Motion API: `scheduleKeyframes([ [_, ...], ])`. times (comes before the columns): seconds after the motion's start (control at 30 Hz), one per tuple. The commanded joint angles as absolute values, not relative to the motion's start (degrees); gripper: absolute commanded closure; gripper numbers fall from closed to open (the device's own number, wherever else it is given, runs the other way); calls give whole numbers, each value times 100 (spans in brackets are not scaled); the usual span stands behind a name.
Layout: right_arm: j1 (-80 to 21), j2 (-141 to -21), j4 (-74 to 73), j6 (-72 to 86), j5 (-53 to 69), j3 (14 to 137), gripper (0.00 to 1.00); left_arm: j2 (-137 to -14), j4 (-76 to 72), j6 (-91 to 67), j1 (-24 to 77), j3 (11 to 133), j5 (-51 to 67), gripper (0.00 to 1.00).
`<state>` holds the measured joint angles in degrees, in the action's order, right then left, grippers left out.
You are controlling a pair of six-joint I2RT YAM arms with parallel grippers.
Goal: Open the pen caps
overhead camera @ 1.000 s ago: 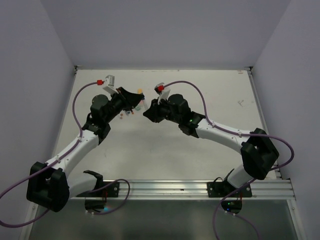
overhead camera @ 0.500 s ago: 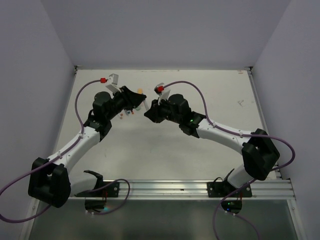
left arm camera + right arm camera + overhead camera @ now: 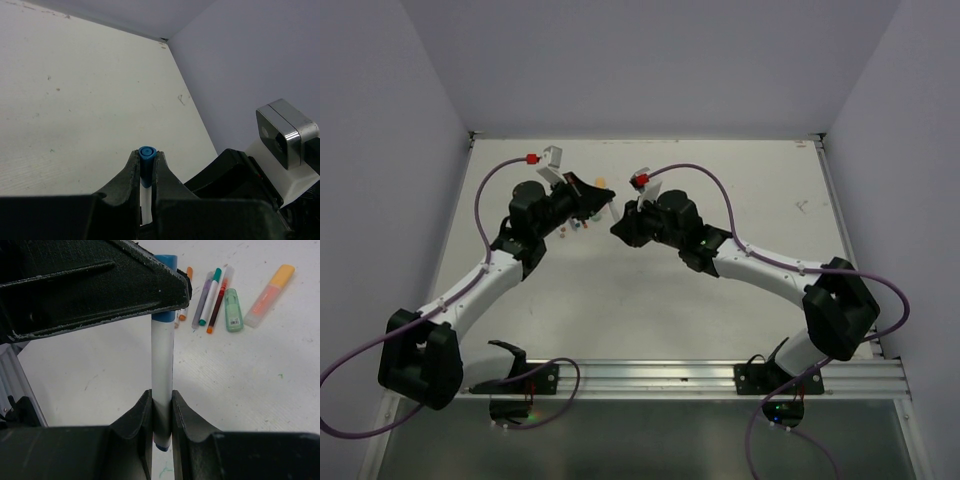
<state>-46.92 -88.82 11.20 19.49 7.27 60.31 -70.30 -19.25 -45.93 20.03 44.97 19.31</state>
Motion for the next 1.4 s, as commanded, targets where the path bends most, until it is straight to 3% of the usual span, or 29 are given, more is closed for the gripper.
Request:
scheduleKeyframes([
  [0.0,-4720,-8579,1309,1960,782,5801,100,-7058,-2390,-4631,2013,4693,1619,100],
  [0.43,-4728,-7744,1810,2311,721,3825,100,-7365,-3278,-5001,2013,5308,765,100],
  [0.9,-4729,-7199,1854,2522,536,2980,100,-7374,-3577,-4957,2004,5449,132,100],
  [1.1,-4729,-6804,1504,2654,55,2909,100,-8111,-2261,-4607,2013,6230,693,100],
  [1.37,-4720,-6390,862,2979,-887,3014,100,-10229,1149,-3745,2223,8093,1081,100],
])
